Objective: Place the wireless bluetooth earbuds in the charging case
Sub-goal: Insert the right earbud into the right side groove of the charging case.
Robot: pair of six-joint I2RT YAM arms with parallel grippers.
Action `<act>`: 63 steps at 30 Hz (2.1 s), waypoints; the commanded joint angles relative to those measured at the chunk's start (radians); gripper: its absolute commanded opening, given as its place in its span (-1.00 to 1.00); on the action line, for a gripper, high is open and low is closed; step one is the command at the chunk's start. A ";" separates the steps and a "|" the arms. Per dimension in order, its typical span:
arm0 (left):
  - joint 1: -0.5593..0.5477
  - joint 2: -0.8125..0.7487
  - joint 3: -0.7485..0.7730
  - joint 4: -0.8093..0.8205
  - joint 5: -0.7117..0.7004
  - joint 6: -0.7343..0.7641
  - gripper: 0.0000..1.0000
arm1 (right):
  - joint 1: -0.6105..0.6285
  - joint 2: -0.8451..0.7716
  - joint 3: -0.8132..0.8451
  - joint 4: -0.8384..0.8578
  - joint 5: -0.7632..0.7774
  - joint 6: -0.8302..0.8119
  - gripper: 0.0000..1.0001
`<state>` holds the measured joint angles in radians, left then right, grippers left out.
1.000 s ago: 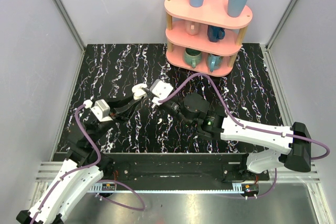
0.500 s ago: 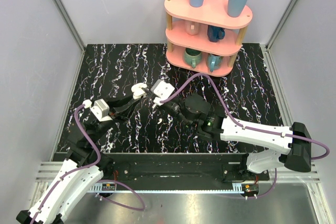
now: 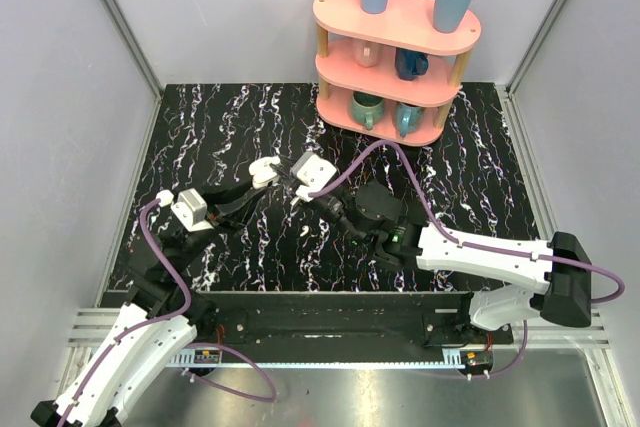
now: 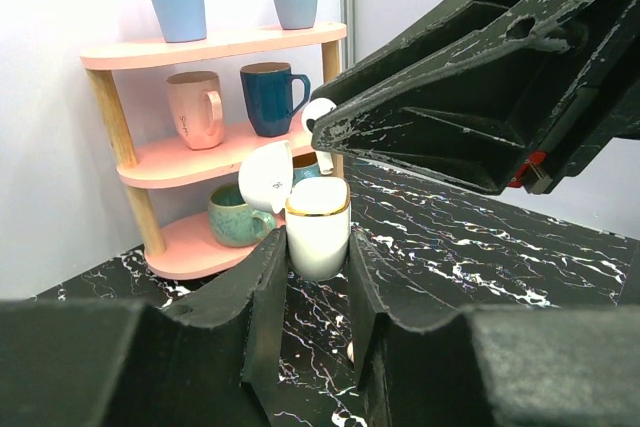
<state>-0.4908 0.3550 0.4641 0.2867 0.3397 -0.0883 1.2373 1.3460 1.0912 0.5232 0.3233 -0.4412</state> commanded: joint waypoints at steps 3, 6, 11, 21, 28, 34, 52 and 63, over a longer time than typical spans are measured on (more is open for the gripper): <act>0.001 -0.004 0.007 0.062 -0.013 -0.014 -1.00 | 0.011 0.015 0.009 0.070 0.025 -0.002 -0.71; 0.003 -0.004 0.004 0.063 -0.016 -0.014 -1.00 | 0.011 0.012 0.006 0.073 0.020 0.005 -0.71; 0.003 -0.010 0.005 0.062 -0.019 -0.013 -1.00 | 0.011 0.004 0.001 0.069 0.013 0.016 -0.70; 0.001 -0.010 0.004 0.066 -0.022 -0.014 -1.00 | 0.013 -0.004 0.001 0.028 -0.013 0.042 -0.70; 0.003 -0.014 0.004 0.063 -0.019 -0.013 -1.00 | 0.013 0.015 -0.002 0.034 -0.003 0.042 -0.69; 0.003 -0.018 0.001 0.069 -0.022 -0.013 -1.00 | 0.011 0.016 0.002 0.017 -0.010 0.055 -0.64; 0.001 -0.016 -0.002 0.069 -0.022 -0.011 -1.00 | 0.011 0.012 0.006 0.035 -0.001 0.042 -0.43; 0.001 -0.017 0.001 0.066 -0.025 -0.011 -1.00 | 0.011 -0.018 0.006 0.046 -0.017 0.038 -0.10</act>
<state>-0.4908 0.3477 0.4580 0.2905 0.3286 -0.0887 1.2381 1.3716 1.0916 0.5472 0.3218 -0.4030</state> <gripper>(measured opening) 0.314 0.446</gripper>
